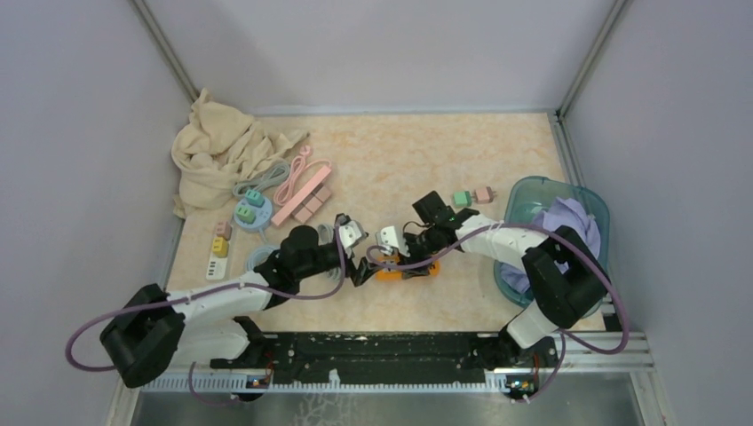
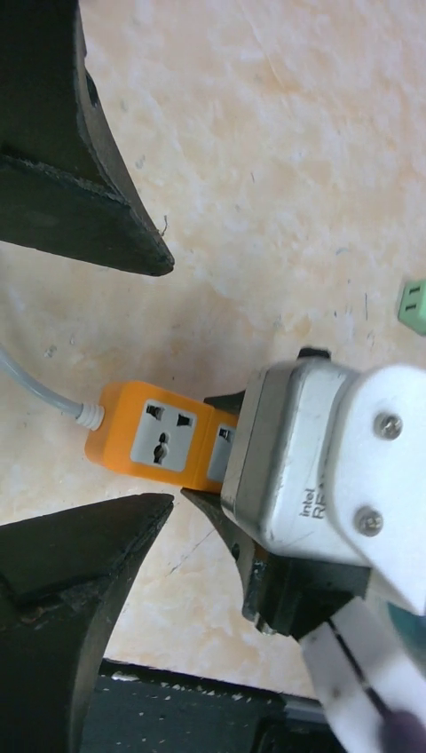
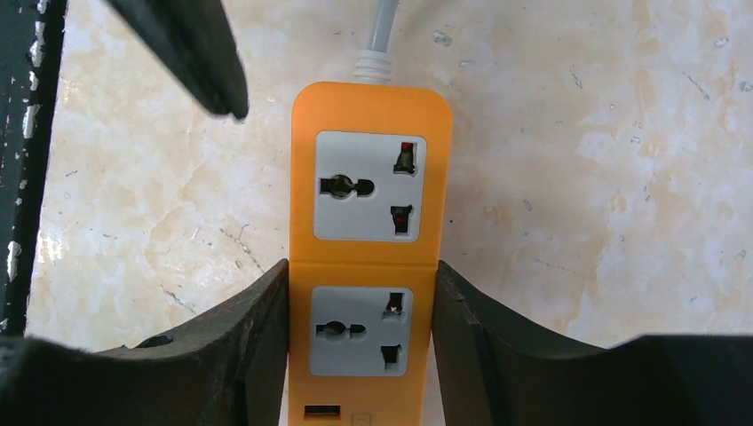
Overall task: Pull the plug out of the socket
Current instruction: Place the socket at the center of the board.
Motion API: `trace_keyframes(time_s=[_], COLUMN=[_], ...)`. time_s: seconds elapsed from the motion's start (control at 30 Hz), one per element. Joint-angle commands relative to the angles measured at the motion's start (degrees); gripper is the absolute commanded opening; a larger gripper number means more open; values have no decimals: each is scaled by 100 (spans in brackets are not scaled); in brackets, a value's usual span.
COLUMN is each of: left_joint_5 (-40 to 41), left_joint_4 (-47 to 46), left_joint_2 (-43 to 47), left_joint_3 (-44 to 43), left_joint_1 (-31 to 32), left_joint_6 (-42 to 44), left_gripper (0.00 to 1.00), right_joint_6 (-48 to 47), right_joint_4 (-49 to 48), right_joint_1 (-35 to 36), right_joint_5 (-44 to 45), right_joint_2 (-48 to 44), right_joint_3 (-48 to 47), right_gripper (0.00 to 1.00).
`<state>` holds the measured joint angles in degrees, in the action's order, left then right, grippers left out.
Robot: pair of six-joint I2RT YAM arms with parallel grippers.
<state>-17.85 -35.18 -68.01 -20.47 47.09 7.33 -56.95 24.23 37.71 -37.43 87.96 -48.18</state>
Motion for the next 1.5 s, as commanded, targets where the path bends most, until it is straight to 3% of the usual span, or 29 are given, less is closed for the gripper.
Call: trace_keyframes(time_s=[0.0, 0.3, 0.53, 0.73, 0.97, 1.17, 1.47], left_joint_5=[824, 1202, 1658, 2250, 2573, 2484, 2490], left_joint_4=[1998, 3489, 5121, 5927, 5678, 5097, 5065], left_joint_2=[545, 981, 1252, 1445, 2173, 2887, 3055], left_joint_3=[-605, -1643, -2566, -2730, -1940, -1368, -1309], left_joint_1=[-43, -49, -42, -43, -42, -51, -49], left_joint_6=[-279, -817, -704, -324, -22, 357, 355], left_gripper=[97, 97, 97, 98, 100, 100, 100], right_joint_6=[191, 914, 1202, 1190, 1503, 2370, 2927], right_joint_4=[-153, -457, -640, -711, -708, -1056, -1481], right_joint_1=[-202, -624, -1195, -1836, -2543, -2963, -3215], right_joint_5=[-449, -196, 108, 432, 1237, 2277, 2928], right_joint_2=[-229, -453, -476, -227, 842, 1806, 2684], right_joint_3=[-355, -583, -950, -1621, -3169, -4310, -4621], right_gripper=[4, 0, 0, 0, 0, 0, 0])
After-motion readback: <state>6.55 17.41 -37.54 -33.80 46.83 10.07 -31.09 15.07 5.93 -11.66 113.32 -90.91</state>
